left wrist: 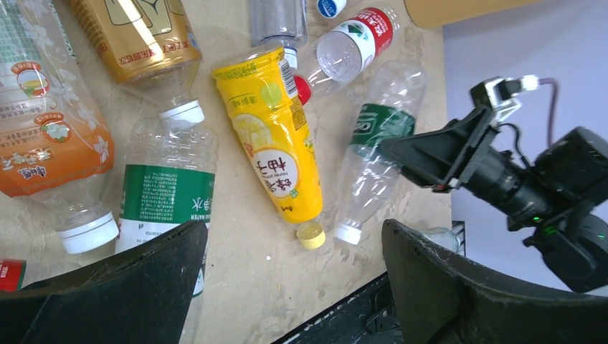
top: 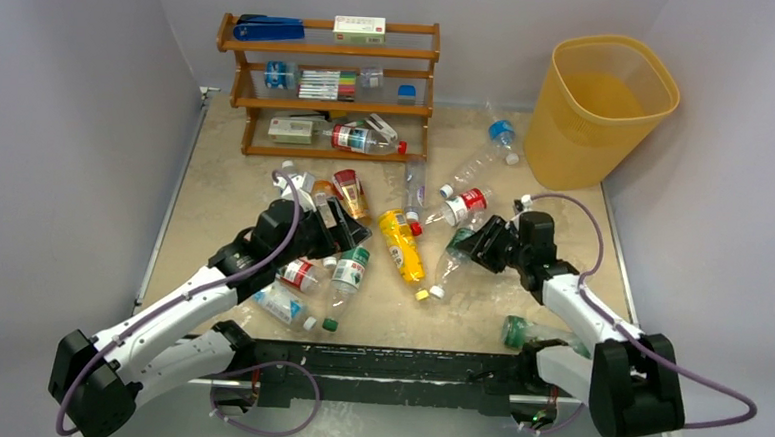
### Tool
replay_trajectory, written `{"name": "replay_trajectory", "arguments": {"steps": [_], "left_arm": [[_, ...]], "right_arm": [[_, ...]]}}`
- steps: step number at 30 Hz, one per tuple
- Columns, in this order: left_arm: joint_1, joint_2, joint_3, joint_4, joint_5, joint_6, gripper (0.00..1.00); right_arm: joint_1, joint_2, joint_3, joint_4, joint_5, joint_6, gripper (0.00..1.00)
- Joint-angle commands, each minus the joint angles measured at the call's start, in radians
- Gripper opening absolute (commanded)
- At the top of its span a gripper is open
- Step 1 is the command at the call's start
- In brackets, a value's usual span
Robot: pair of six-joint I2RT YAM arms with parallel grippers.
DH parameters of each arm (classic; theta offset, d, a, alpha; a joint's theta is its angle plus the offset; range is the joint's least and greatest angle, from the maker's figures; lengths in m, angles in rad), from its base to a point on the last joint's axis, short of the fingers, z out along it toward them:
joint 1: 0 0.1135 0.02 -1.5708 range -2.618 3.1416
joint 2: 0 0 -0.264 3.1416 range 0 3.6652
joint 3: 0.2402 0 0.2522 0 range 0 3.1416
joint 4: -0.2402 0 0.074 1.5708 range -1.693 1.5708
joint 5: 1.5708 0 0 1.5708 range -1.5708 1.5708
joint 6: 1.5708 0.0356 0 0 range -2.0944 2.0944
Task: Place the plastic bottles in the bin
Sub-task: Pick up the plastic bottle at the center of the board, then place the plastic bottle in the trash bin.
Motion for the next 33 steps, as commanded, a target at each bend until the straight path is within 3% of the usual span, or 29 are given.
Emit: {"name": "replay_trajectory", "arguments": {"steps": [1, 6, 15, 25, 33], "left_arm": [[-0.008, 0.013, 0.024, 0.063, 0.0, 0.004, 0.92], [-0.009, 0.033, 0.009, 0.084, 0.022, 0.026, 0.92], [-0.01, 0.08, -0.021, 0.135, 0.071, 0.06, 0.92], [-0.01, 0.075, 0.106, -0.044, 0.096, 0.135, 0.92], [-0.01, -0.022, 0.121, -0.148, 0.039, 0.124, 0.92]], "right_arm": [[0.004, -0.08, 0.147, -0.132, 0.022, -0.064, 0.42], [0.003, -0.1, 0.374, -0.28, 0.118, -0.124, 0.42], [-0.051, 0.064, 0.821, -0.397, 0.183, -0.236, 0.42], [-0.229, 0.34, 1.424, -0.454, 0.299, -0.362, 0.44], [-0.332, 0.526, 1.712, -0.455, 0.477, -0.402, 0.44]]}}
